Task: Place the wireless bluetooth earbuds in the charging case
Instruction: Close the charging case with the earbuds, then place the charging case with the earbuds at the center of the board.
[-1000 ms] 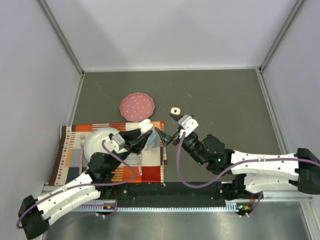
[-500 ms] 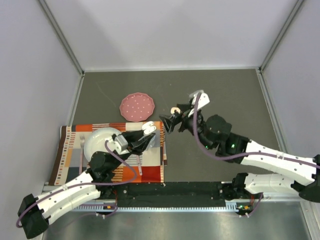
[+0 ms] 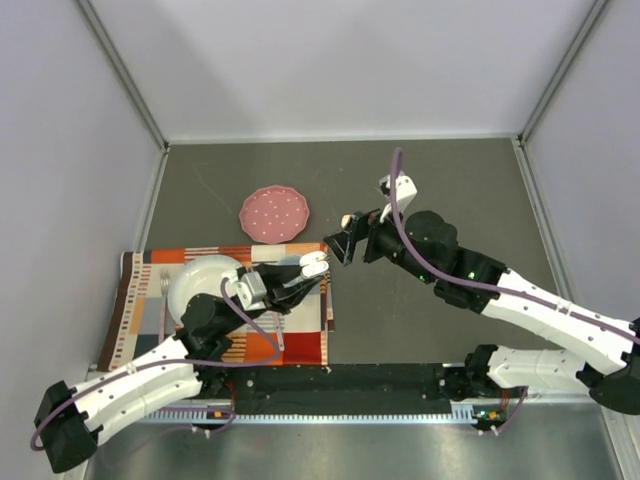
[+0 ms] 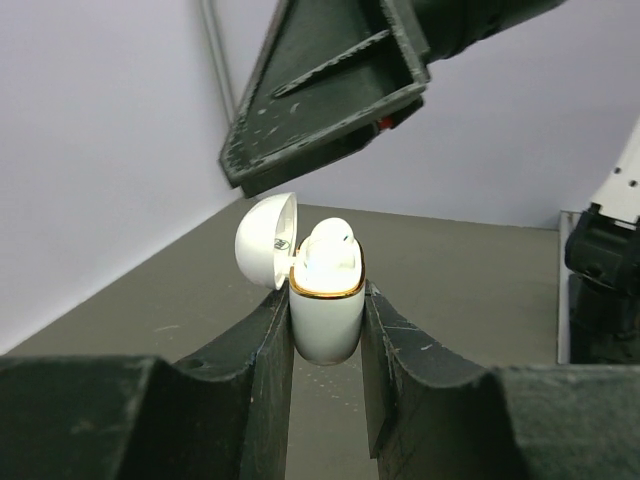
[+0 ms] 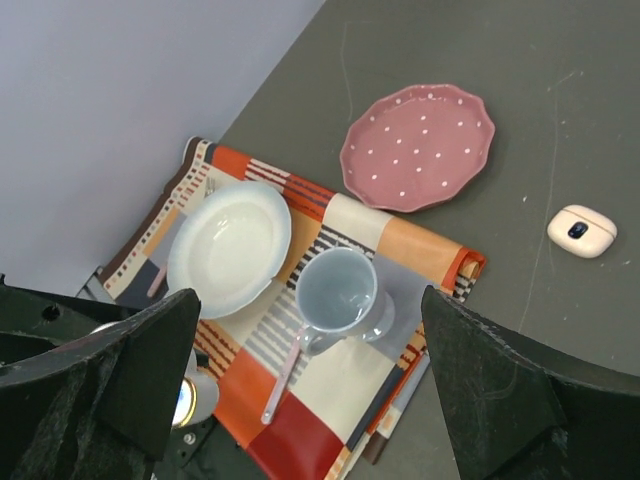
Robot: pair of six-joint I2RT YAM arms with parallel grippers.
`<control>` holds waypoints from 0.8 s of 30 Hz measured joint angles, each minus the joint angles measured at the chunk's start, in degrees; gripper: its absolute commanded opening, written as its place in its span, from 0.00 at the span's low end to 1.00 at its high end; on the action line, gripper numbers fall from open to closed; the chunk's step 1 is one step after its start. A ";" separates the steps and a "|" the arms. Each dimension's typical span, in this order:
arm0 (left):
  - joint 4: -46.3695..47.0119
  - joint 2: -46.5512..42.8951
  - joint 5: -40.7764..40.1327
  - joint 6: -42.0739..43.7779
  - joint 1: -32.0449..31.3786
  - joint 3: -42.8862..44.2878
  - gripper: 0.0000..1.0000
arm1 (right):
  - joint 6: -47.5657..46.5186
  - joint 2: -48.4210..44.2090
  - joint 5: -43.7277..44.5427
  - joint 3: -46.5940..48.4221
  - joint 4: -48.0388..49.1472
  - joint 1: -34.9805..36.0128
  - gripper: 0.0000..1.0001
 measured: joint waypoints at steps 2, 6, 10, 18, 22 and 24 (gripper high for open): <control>-0.24 0.72 2.19 0.00 0.02 0.55 0.00 | 0.96 0.55 -0.66 0.37 -0.96 -0.09 0.92; -1.51 1.75 5.44 0.02 0.00 1.40 0.00 | 1.90 2.05 -1.40 1.81 -2.60 -0.11 0.92; -3.13 2.78 7.17 0.00 0.02 2.78 0.00 | 2.95 2.99 -2.16 2.08 -3.65 -0.13 0.92; -2.23 6.27 6.99 -1.73 0.00 3.30 0.00 | 3.78 1.64 -5.81 -1.03 -4.07 -0.15 0.89; -2.34 9.29 6.69 -3.21 -0.09 3.41 0.00 | 4.44 -2.43 -5.79 -5.95 -4.00 -0.42 0.90; -2.12 10.82 6.45 -3.89 -0.11 3.76 0.00 | 4.70 -4.96 -4.31 -7.93 -4.02 -0.42 0.91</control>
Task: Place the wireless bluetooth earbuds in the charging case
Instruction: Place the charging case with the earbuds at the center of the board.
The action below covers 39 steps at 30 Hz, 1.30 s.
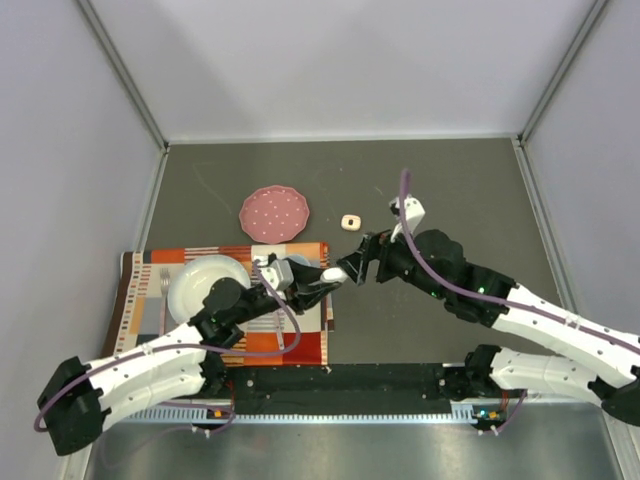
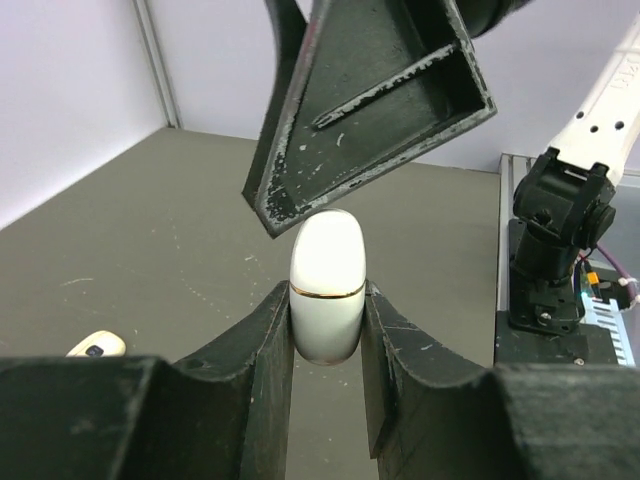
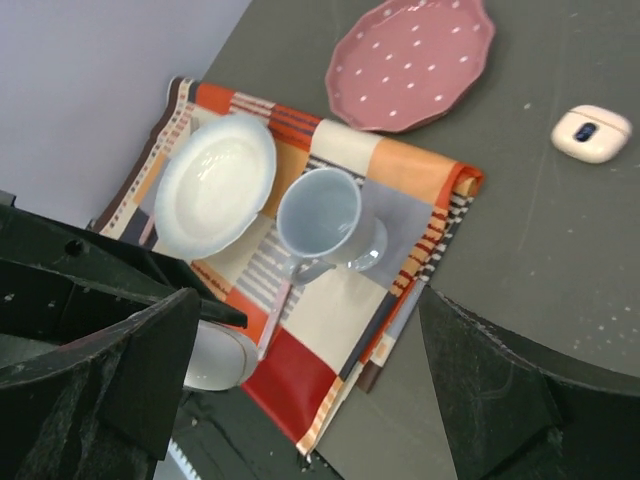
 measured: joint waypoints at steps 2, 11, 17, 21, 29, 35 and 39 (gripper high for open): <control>0.04 1.62 -0.33 -0.90 0.00 1.11 0.00 | 0.90 -2.29 3.17 -1.75 0.11 0.02 0.93; -8.85 18.27 -3.58 -7.08 0.02 20.90 0.00 | 8.04 -11.65 25.05 -7.32 -6.73 -2.40 0.95; -13.79 33.51 -7.69 -14.32 0.07 31.30 0.00 | 18.32 -15.58 30.91 -9.14 -15.80 -8.63 0.95; -17.33 43.71 -9.92 -19.21 0.11 36.50 0.00 | 21.81 -20.44 33.62 -10.71 -19.34 -8.98 0.95; -19.52 59.65 -10.43 -28.00 0.70 43.58 0.00 | 22.56 -29.97 38.53 -11.10 -20.70 -8.98 0.95; -17.53 65.29 -9.51 -34.77 2.99 43.56 0.04 | 22.10 -30.84 39.76 -11.30 -20.74 -8.98 0.95; -16.46 66.93 -9.55 -37.97 4.52 43.54 0.05 | 21.99 -29.77 39.69 -11.43 -21.31 -8.98 0.95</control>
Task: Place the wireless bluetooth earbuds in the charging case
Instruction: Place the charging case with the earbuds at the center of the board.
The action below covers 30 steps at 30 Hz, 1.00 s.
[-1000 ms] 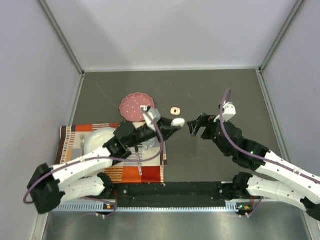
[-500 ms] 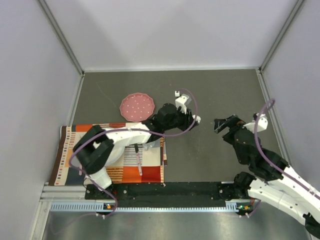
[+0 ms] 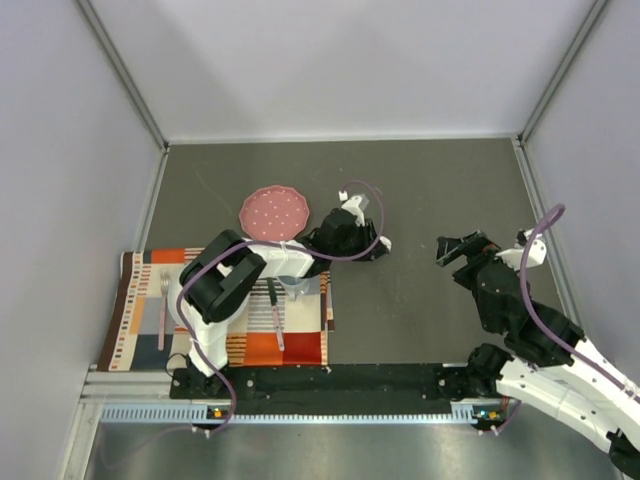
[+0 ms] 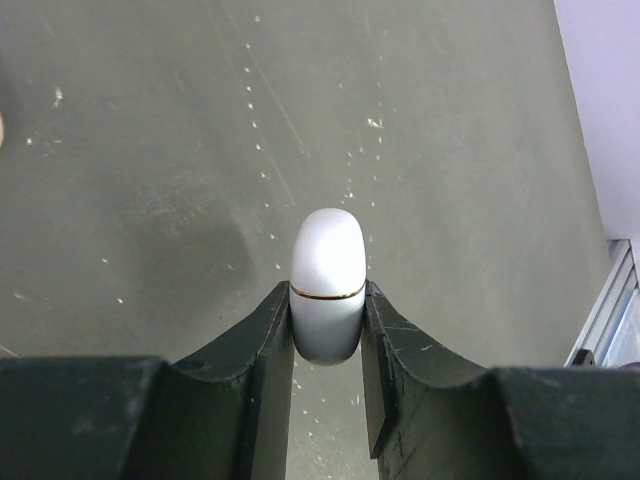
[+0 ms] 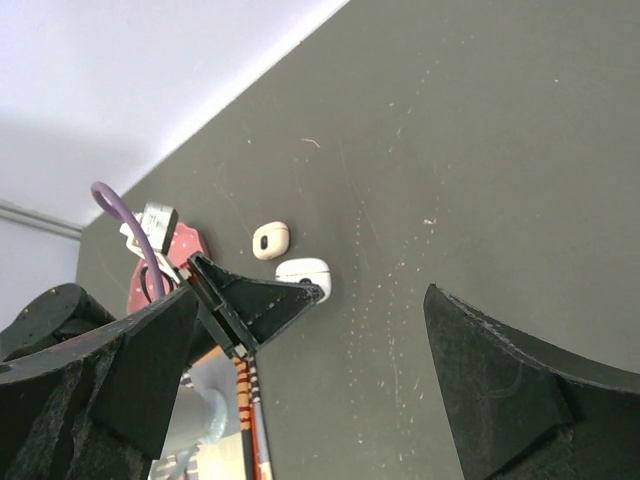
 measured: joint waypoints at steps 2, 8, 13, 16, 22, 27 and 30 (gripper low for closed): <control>0.24 0.59 0.09 -1.07 0.57 -0.09 0.05 | 0.09 0.87 -0.22 0.00 -0.22 0.00 0.95; 0.17 2.34 0.87 -2.75 1.36 -0.13 0.09 | 0.24 3.17 -0.68 0.00 -0.24 0.00 0.95; -0.37 3.91 1.62 -3.17 1.77 -0.17 0.15 | 0.46 3.78 -1.27 0.00 -0.24 0.00 0.95; -0.72 4.48 2.29 -3.15 2.05 -0.17 0.24 | 0.50 3.78 -1.31 0.00 -0.22 0.00 0.96; -1.14 4.48 3.80 -3.13 2.71 -0.17 0.41 | 0.70 3.80 -1.31 0.00 -0.22 0.00 0.96; -0.85 4.46 4.81 -2.86 3.13 -0.17 0.55 | 0.70 3.82 -1.31 -0.02 -0.20 0.00 0.95; -0.48 4.35 5.38 -2.54 3.19 -0.15 0.61 | 0.70 3.85 -1.31 0.00 -0.22 0.00 0.95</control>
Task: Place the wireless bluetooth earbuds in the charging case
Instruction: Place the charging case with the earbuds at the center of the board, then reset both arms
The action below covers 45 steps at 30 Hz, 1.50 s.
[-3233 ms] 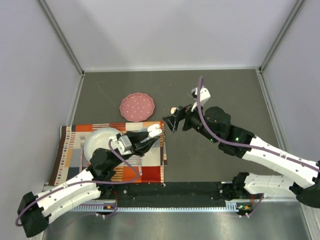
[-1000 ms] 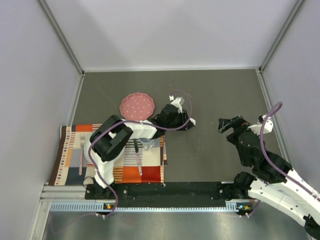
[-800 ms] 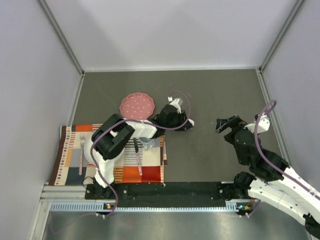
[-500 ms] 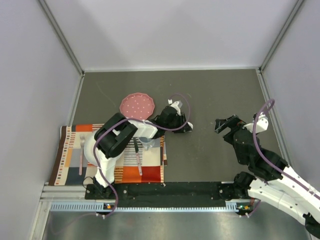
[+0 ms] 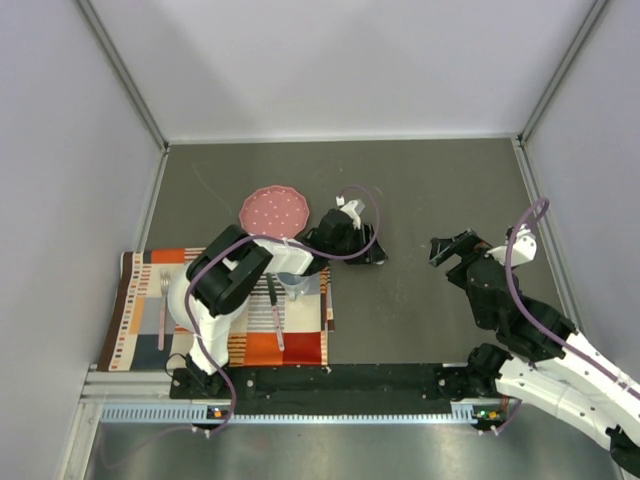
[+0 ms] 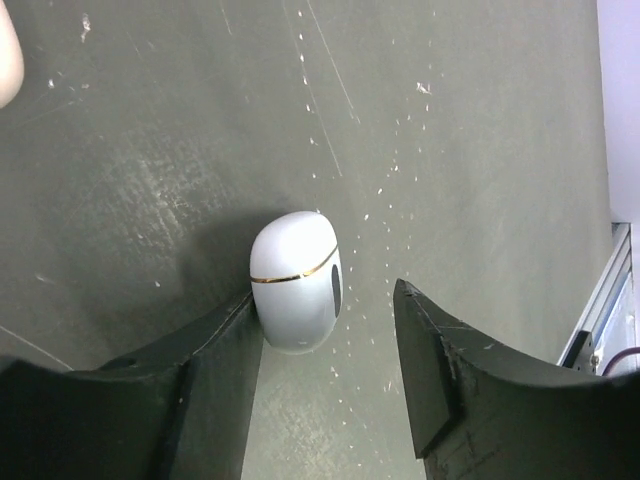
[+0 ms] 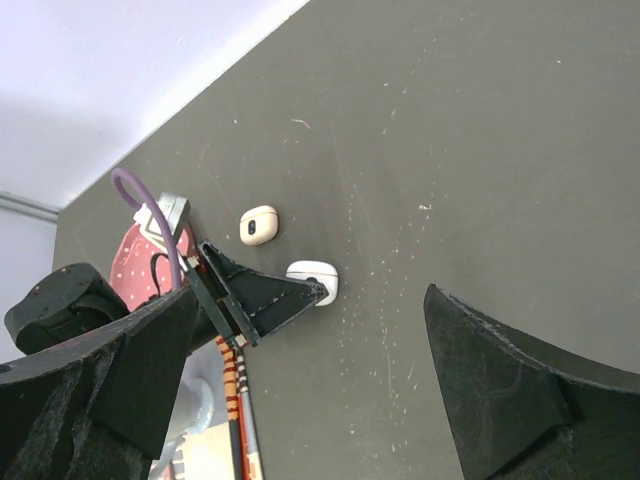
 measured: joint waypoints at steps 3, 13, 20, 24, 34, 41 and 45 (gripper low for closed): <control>-0.39 -0.44 -0.22 0.48 0.00 0.00 0.62 | 0.00 0.39 0.00 -0.02 0.02 -0.02 0.95; -7.69 -4.28 -3.19 4.13 0.28 0.07 0.81 | 0.04 1.73 -0.15 0.00 0.04 -0.02 0.96; -10.67 -8.52 -5.73 6.36 0.28 -2.12 0.98 | 0.00 2.89 -0.22 0.00 0.07 -0.02 0.95; -11.80 -14.21 -8.24 7.72 0.22 -4.02 0.99 | -0.09 4.07 -0.26 0.00 0.28 -0.02 0.97; -7.48 -30.01 -15.56 10.01 0.24 -13.14 0.99 | -0.74 8.61 -1.22 0.00 1.95 -0.02 0.99; -7.15 -34.03 -18.21 12.07 0.22 -15.04 0.99 | -6.34 15.37 -6.91 0.00 4.66 -4.79 0.99; -9.14 -37.64 -21.55 13.22 0.22 -15.37 0.99 | -10.16 19.80 -14.19 0.00 5.99 -11.17 0.99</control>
